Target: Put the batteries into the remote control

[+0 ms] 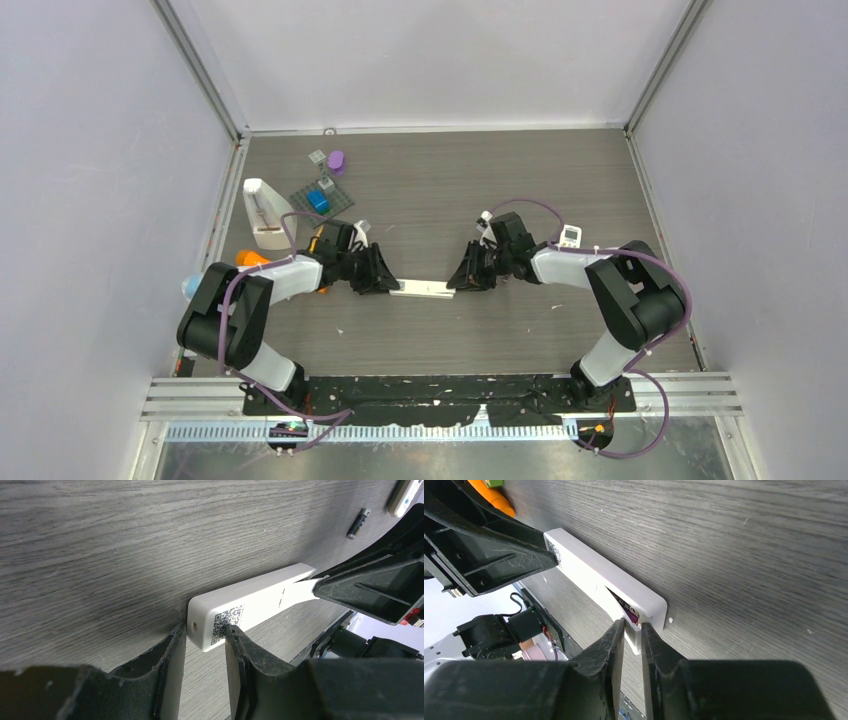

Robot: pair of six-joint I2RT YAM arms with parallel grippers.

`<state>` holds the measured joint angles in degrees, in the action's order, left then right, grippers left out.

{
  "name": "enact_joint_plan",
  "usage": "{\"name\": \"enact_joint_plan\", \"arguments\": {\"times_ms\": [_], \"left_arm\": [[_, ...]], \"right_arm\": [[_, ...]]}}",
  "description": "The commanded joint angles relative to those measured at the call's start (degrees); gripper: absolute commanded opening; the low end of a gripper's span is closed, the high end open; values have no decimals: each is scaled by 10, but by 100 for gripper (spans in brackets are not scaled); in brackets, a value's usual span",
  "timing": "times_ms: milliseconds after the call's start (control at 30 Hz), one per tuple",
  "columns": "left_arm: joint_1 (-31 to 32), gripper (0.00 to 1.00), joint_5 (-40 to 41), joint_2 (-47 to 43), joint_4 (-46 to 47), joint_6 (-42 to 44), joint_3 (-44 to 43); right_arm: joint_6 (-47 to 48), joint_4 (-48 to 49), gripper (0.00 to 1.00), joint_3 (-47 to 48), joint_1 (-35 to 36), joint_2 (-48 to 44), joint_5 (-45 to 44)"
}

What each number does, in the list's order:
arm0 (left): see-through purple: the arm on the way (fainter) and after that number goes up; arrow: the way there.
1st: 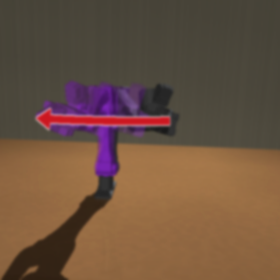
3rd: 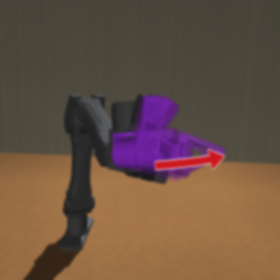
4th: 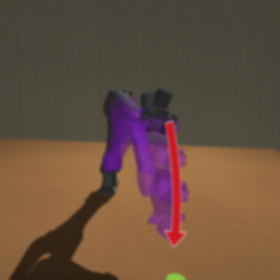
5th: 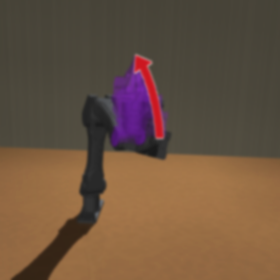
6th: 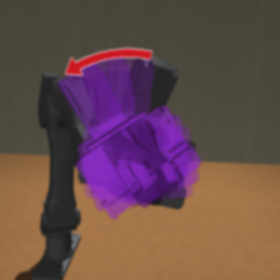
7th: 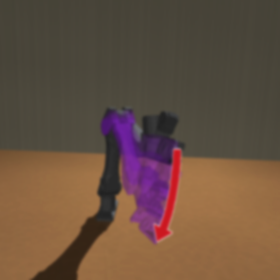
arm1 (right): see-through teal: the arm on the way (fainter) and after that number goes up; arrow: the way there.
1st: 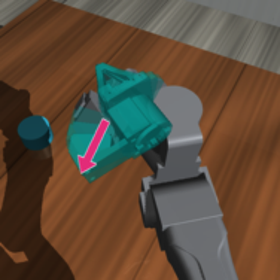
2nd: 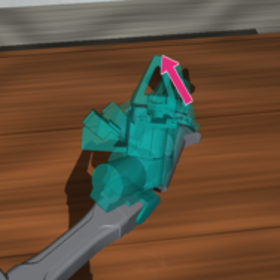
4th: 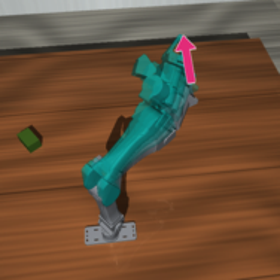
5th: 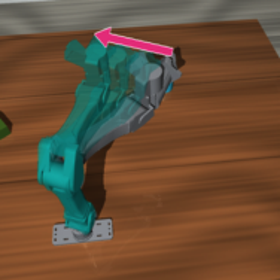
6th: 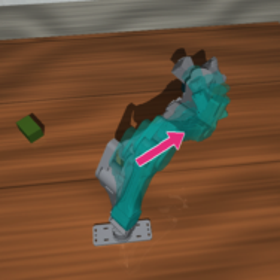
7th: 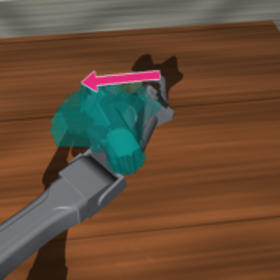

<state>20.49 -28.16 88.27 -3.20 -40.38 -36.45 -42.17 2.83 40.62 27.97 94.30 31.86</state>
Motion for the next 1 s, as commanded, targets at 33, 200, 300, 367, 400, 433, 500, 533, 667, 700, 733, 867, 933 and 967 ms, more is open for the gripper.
{"name": "enact_joint_plan", "arguments": {"times_ms": [33,200,300,367,400,433,500,533,667,700,733,867,933,967], "left_arm": [[2,35,32,22,-26,9,22],[2,35,31,23,-23,5,22],[2,35,31,24,-22,4,22],[2,35,32,25,-21,3,22],[2,35,33,25,-21,2,22],[2,35,33,26,-22,2,23],[2,35,35,27,-22,1,23],[2,35,35,27,-22,0,23],[2,35,40,28,-23,-2,23],[2,35,40,28,-23,-3,23],[2,35,40,29,-23,-3,23],[2,34,42,30,-23,-5,23],[2,34,43,31,-24,-5,23],[2,34,43,31,-24,-6,23]], "right_arm": [[46,-112,26,-2,2,26,-95],[46,-117,31,-3,5,30,-95],[45,-119,31,-5,7,35,-95],[48,-124,31,-7,8,34,-99],[48,-128,31,-9,8,33,-101],[51,-129,32,-10,8,32,-103],[53,-136,32,-12,8,30,-106],[53,-140,32,-14,8,29,-106],[54,-150,30,-20,8,19,-113],[54,-151,29,-23,8,16,-114],[54,-151,23,-24,8,13,-115],[50,-150,14,-25,9,11,-112],[50,-152,13,-25,9,9,-112],[51,-154,13,-26,8,9,-112]]}}
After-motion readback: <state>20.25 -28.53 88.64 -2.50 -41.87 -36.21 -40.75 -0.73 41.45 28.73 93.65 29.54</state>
